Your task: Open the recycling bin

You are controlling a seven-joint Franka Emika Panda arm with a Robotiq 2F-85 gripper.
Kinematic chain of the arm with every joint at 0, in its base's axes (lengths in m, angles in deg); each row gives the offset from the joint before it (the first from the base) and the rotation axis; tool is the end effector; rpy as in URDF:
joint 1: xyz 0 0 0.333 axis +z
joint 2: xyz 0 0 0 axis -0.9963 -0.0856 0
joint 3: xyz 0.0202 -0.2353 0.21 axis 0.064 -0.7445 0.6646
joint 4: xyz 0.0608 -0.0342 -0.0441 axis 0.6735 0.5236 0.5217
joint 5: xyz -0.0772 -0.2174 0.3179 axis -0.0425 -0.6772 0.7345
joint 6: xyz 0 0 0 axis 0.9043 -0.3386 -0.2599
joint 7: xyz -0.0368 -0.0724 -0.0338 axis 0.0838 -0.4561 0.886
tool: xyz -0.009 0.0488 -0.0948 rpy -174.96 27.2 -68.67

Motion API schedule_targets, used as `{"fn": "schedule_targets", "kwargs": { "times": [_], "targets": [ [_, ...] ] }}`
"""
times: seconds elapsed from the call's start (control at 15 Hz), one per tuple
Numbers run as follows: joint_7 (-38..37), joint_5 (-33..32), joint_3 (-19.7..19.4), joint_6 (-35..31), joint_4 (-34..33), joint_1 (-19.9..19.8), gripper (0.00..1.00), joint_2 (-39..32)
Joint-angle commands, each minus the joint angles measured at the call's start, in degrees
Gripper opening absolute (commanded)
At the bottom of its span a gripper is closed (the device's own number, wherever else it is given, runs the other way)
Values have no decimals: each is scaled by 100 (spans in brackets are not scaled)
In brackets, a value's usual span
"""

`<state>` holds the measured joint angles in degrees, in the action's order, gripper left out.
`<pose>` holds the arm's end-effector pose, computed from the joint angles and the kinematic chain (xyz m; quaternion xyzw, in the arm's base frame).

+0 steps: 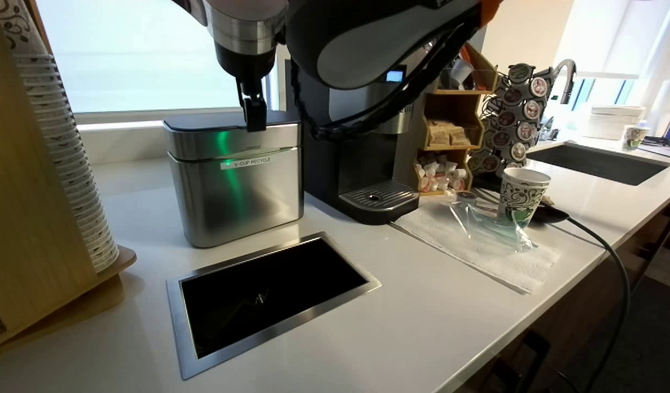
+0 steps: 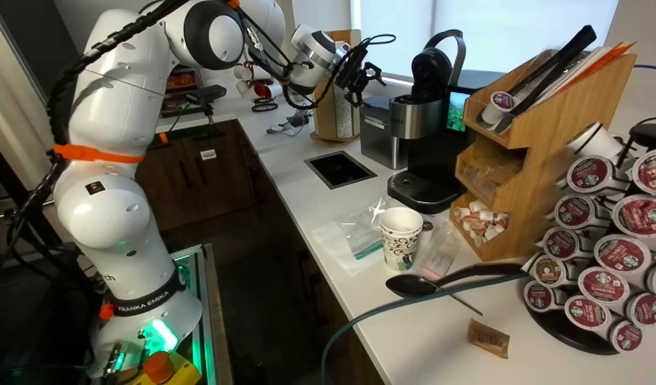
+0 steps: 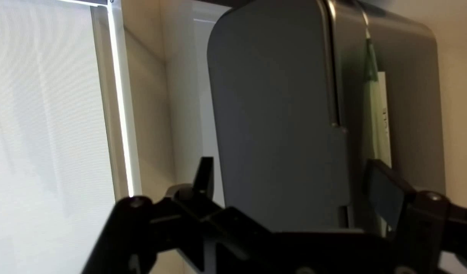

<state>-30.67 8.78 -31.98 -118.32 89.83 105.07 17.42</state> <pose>0.6522 0.3586 0.4388 0.6865 0.5808 0.2459 0.3618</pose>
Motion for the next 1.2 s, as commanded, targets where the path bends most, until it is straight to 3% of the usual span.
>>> {"fn": "schedule_targets", "kwargs": {
  "times": [0.0,1.13],
  "targets": [
    [73,105,-138,-6,-300,33,100,-254],
    [-242,-185,-463,-4,-851,162,100,-384]
  ]
}}
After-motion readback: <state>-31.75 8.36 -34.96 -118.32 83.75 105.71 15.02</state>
